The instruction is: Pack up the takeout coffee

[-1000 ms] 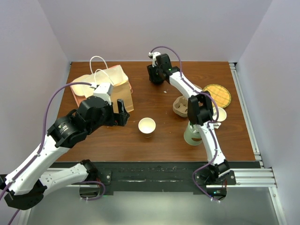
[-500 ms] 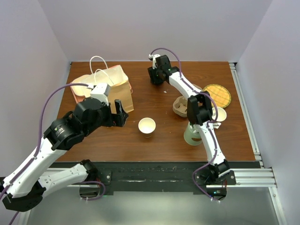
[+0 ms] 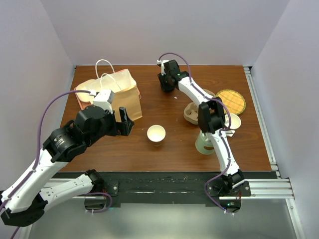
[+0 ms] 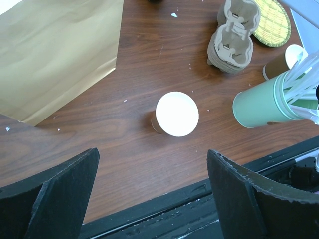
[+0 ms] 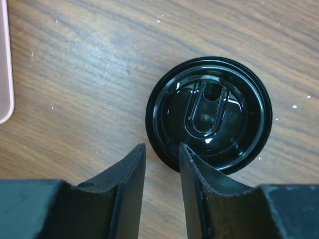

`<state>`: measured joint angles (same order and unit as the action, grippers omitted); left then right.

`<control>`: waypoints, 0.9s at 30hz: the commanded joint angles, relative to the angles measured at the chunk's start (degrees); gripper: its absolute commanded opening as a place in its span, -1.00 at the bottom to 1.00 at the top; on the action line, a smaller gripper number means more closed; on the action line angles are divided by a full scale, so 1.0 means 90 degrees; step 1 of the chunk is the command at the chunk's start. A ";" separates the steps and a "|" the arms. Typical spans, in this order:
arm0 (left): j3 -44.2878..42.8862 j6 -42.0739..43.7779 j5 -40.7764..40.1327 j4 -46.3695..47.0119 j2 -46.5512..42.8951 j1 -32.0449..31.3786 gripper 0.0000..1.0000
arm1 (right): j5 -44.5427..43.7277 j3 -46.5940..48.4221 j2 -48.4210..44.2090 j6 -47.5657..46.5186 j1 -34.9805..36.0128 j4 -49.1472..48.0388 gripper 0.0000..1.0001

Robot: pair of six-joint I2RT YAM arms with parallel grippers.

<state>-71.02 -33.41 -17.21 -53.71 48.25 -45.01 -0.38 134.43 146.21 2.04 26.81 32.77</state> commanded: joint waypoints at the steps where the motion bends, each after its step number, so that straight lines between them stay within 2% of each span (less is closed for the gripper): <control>1: -0.0136 0.0059 -0.0119 0.0011 -0.0088 0.0021 0.88 | -0.0328 0.0249 -0.0054 -0.0188 0.0136 0.0137 -0.28; 8: -0.0185 0.0089 -0.0138 -0.0086 -0.0146 0.0021 0.88 | -0.0592 0.0190 -0.0054 -0.0413 0.0215 0.0099 -0.30; 20: -0.0185 0.0079 -0.0246 -0.0155 -0.0371 0.0021 0.88 | -0.0447 0.0171 -0.0132 -0.0471 0.0254 0.0060 -0.97; 27: -0.0204 0.0157 -0.0265 -0.0106 -0.0332 0.0021 0.88 | -0.0349 0.0180 -0.0649 -0.0335 0.0254 -0.0175 -1.00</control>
<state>-71.02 -33.36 -18.52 -55.51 45.12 -45.01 -4.80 134.43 146.19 -1.10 28.84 33.30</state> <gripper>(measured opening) 0.941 0.022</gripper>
